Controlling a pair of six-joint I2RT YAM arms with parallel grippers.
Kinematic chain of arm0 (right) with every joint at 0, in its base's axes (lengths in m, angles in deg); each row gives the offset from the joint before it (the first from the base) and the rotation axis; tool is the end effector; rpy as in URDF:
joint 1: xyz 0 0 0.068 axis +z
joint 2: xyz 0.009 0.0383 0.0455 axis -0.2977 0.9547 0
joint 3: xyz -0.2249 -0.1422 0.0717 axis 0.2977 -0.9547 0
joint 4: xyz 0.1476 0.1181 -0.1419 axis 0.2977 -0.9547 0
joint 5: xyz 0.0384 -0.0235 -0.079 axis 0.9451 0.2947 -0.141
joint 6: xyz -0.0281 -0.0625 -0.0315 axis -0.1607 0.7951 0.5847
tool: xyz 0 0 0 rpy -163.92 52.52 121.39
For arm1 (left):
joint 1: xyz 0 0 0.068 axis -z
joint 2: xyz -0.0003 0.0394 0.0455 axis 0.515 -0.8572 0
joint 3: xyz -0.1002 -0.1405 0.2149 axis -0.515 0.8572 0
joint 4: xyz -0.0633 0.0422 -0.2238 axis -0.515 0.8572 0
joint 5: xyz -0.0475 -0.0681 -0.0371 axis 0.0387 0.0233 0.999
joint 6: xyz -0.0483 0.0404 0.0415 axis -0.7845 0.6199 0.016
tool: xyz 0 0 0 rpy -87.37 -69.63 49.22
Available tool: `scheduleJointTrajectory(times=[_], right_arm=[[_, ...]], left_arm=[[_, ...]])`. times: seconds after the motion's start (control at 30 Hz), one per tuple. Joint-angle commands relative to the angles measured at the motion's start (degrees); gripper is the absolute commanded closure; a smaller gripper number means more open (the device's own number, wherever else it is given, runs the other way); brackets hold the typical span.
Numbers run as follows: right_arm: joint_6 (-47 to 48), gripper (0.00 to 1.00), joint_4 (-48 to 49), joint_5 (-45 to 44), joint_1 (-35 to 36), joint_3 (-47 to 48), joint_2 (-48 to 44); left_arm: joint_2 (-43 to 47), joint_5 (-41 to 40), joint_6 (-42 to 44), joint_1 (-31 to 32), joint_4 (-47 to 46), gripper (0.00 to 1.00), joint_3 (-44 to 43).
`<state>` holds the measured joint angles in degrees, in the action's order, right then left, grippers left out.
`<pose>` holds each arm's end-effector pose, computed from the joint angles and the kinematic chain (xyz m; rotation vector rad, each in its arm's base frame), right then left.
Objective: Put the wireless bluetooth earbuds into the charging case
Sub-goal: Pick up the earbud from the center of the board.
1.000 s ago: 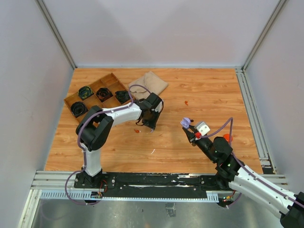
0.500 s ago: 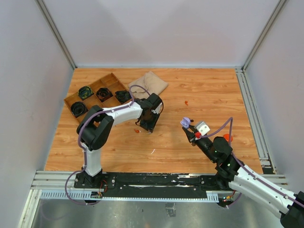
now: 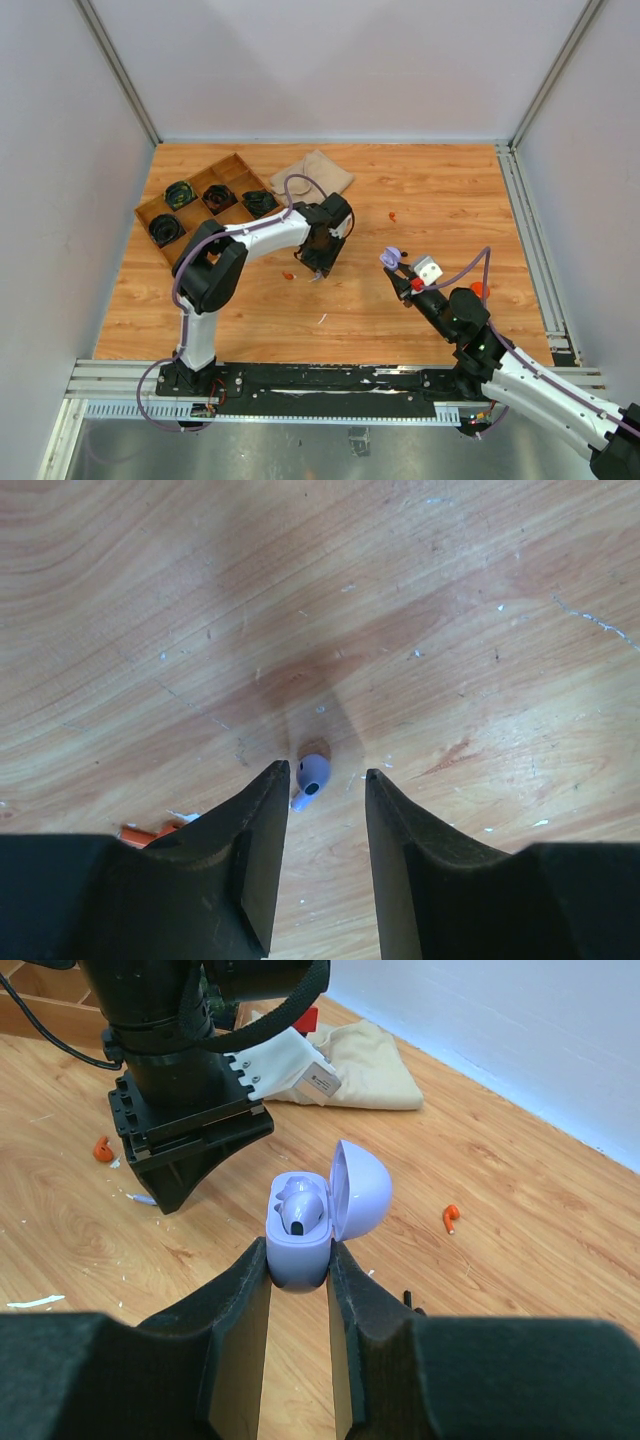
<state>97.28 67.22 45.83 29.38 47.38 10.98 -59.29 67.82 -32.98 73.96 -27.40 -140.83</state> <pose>0.1049 0.0985 0.2362 -0.5963 1.3653 0.4270 0.2787 -0.2573 0.1621 0.6882 2.7913 -0.1679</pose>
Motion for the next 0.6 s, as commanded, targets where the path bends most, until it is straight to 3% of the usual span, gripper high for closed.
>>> scheduleJointTrajectory(times=[0.0,0.57], right_arm=[[-0.29,0.99,2.10,0.06,0.20,-0.28,-1.12],[-0.15,0.99,1.00,-0.42,0.14,-0.29,-2.39]], left_arm=[[-2.04,-0.93,1.60,0.46,2.29,0.58,-2.52],[-3.94,-0.43,4.06,0.45,3.64,0.72,-3.77]])
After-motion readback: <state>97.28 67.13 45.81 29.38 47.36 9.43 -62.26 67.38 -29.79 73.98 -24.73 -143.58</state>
